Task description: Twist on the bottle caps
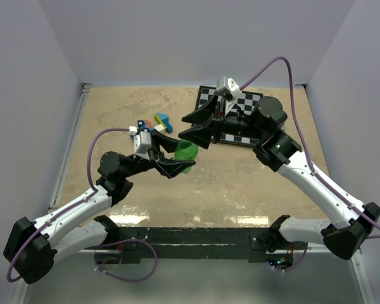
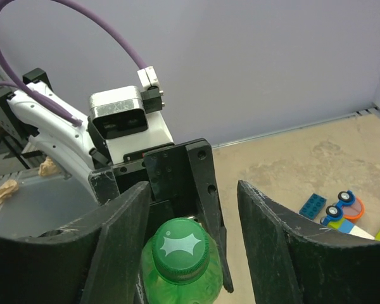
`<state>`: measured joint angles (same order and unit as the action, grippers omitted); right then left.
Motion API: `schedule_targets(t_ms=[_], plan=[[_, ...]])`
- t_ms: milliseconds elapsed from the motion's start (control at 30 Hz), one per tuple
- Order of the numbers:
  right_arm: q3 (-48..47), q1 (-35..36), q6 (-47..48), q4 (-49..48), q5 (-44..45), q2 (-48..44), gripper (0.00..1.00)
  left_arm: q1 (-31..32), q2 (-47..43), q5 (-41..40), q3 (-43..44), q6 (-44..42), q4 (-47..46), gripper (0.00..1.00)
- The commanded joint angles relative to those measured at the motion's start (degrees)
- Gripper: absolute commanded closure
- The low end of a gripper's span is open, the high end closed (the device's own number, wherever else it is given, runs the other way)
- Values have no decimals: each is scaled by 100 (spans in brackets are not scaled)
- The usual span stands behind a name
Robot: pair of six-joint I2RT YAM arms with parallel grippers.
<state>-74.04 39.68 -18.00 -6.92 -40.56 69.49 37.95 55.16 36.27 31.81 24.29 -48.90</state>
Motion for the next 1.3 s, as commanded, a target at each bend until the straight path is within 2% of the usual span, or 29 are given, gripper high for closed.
schedule_targets(t_ms=[0,100,267,400,533,633,767,900,1067,1267], plan=[[-172,-22,-90,-152,-242,-33,40,-25,-93,91,132,111,-418,100],[-155,-22,-107,-169,-277,-32,41,-25,-93,91,158,146,-444,100],[-146,-22,-151,-205,-313,-33,51,-25,-75,108,159,216,-541,100],[-128,-22,-142,-214,-348,-41,66,-16,-58,126,185,260,-585,100],[-128,-22,-116,-187,-313,-24,97,-25,-40,126,229,260,-585,100],[-163,-22,-20,-65,-111,-32,100,1,-75,-49,308,76,-358,100],[-172,-13,156,260,380,-59,100,343,-303,-970,571,-827,624,100],[-146,39,296,682,1355,-94,100,1010,-357,-2490,905,-1768,1312,100],[-216,408,350,1306,2918,-33,100,1696,-120,-3958,1116,-2402,1261,100],[-330,909,-142,2026,4799,213,100,2593,451,-5681,1459,-3833,831,100]])
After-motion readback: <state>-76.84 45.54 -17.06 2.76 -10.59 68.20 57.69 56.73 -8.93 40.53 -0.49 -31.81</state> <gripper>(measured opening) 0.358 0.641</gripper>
